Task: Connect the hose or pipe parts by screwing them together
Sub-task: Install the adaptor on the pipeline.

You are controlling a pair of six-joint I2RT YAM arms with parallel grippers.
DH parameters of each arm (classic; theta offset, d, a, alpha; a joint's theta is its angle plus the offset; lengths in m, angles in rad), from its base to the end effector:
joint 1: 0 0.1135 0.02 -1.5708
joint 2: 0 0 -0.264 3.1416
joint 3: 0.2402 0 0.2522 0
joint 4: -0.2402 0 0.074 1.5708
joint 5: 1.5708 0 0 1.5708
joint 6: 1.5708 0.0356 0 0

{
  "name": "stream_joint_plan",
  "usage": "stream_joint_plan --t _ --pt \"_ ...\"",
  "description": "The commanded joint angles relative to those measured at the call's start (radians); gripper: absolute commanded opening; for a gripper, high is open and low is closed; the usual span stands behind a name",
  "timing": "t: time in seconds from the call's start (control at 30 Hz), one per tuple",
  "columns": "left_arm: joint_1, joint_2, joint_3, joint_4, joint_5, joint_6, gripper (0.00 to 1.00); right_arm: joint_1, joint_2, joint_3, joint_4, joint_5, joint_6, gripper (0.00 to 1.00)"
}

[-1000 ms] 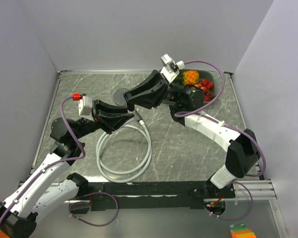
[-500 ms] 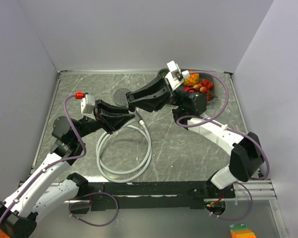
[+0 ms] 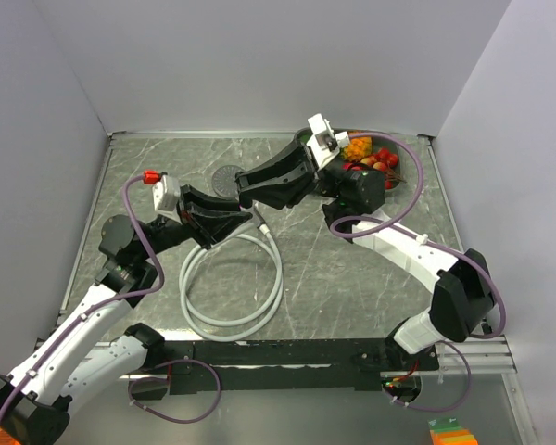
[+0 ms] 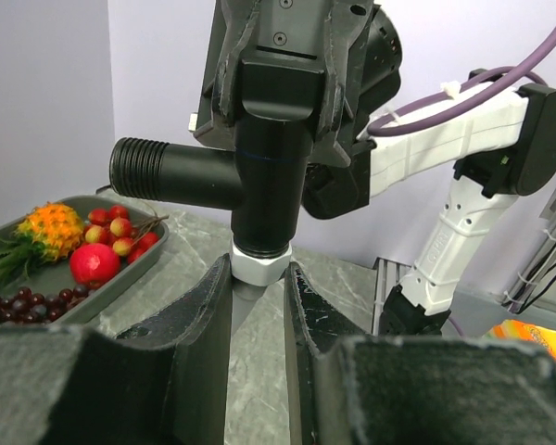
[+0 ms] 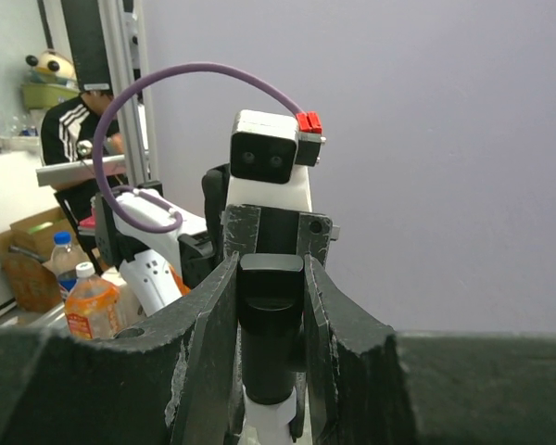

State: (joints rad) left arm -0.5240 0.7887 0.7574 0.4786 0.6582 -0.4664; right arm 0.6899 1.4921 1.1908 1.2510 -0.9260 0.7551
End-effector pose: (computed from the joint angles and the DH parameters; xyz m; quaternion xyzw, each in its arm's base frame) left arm 0.1387 -0.1053 0.3973 0.2879 0.4960 -0.5321 0.6229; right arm 0.2183 0.2170 0.4389 -0.4161 0.2871 0.6657 0.5488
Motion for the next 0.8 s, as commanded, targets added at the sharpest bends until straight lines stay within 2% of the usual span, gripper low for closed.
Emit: stream_joint_plan --t 0.0,0.17,0.47,0.77 --pt "0.002 -0.020 0.048 0.146 -0.025 0.009 0.01 0.003 -0.036 0.007 -0.168 -0.128 -0.077 0.00" --pt "0.002 -0.023 0.042 0.140 -0.035 0.018 0.01 0.002 -0.081 -0.017 -0.310 -0.145 -0.178 0.00" --pt "0.002 -0.025 0.034 0.143 -0.009 0.047 0.01 -0.010 -0.113 -0.019 -0.400 -0.151 -0.217 0.00" --pt "0.002 -0.025 0.011 0.147 0.012 0.101 0.01 -0.010 -0.138 0.000 -0.558 -0.099 -0.298 0.00"
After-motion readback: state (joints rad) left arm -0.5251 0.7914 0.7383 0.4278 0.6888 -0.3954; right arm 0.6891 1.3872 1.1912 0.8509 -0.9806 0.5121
